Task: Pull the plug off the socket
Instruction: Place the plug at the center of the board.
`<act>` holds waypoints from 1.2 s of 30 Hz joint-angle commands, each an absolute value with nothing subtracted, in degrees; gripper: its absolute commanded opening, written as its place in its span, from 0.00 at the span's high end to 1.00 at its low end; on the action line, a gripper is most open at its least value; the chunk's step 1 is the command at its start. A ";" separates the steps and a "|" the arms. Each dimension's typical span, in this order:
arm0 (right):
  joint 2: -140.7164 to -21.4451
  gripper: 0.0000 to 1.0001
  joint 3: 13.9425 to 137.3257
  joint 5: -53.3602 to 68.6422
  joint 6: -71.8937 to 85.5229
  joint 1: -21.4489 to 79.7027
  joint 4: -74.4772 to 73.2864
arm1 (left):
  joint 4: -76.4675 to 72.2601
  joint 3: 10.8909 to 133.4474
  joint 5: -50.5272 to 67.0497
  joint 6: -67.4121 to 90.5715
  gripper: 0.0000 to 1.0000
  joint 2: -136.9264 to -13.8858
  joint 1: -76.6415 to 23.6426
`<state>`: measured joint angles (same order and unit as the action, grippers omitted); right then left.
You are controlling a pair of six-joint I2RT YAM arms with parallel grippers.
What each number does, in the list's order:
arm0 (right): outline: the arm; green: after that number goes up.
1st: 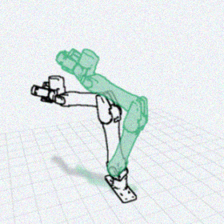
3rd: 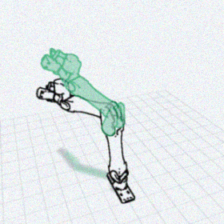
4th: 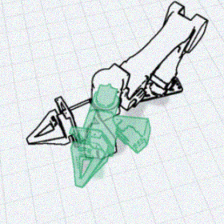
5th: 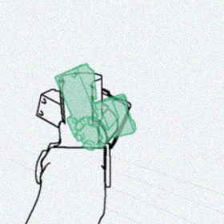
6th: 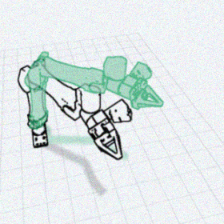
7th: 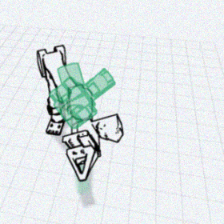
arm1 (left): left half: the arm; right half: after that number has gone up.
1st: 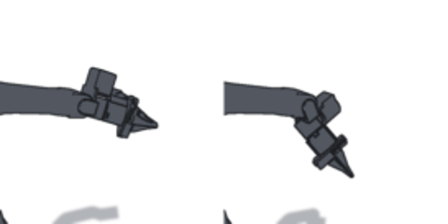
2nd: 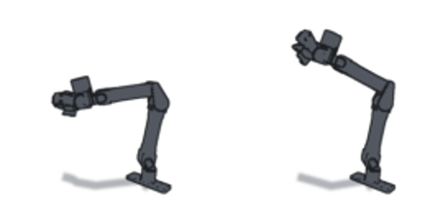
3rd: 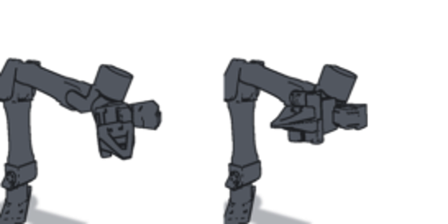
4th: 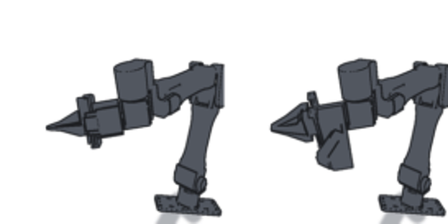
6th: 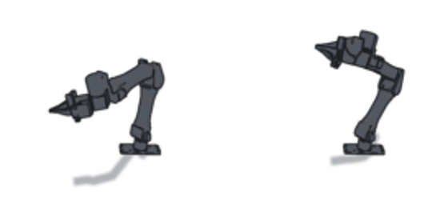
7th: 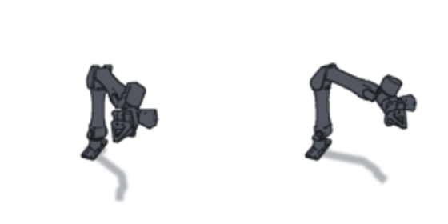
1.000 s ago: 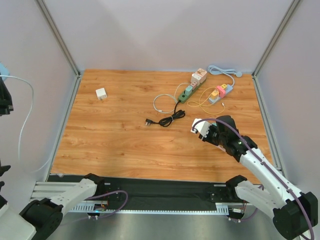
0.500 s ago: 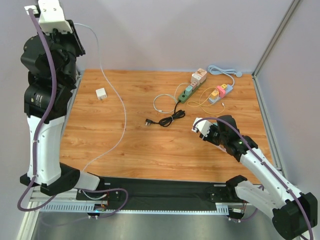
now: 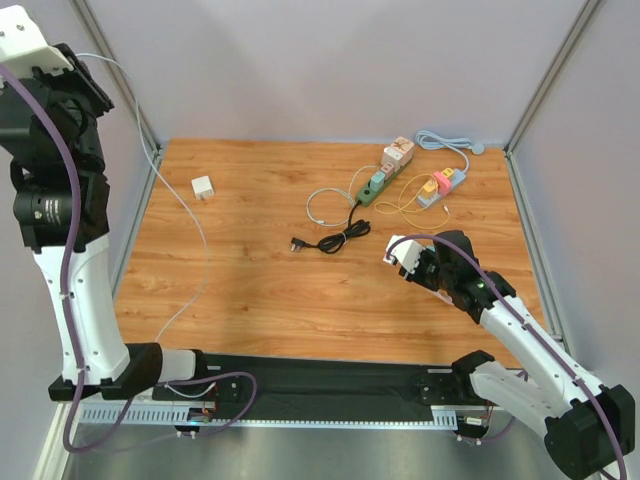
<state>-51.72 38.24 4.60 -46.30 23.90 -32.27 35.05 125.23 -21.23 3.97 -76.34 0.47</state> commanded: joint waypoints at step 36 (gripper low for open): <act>-50.45 1.00 38.58 5.10 -46.23 23.82 -29.80 | 34.10 101.25 14.58 26.37 1.00 -117.24 10.89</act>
<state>-51.62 38.24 5.08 -46.30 23.90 -32.69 35.35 98.32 10.92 25.50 -117.03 9.80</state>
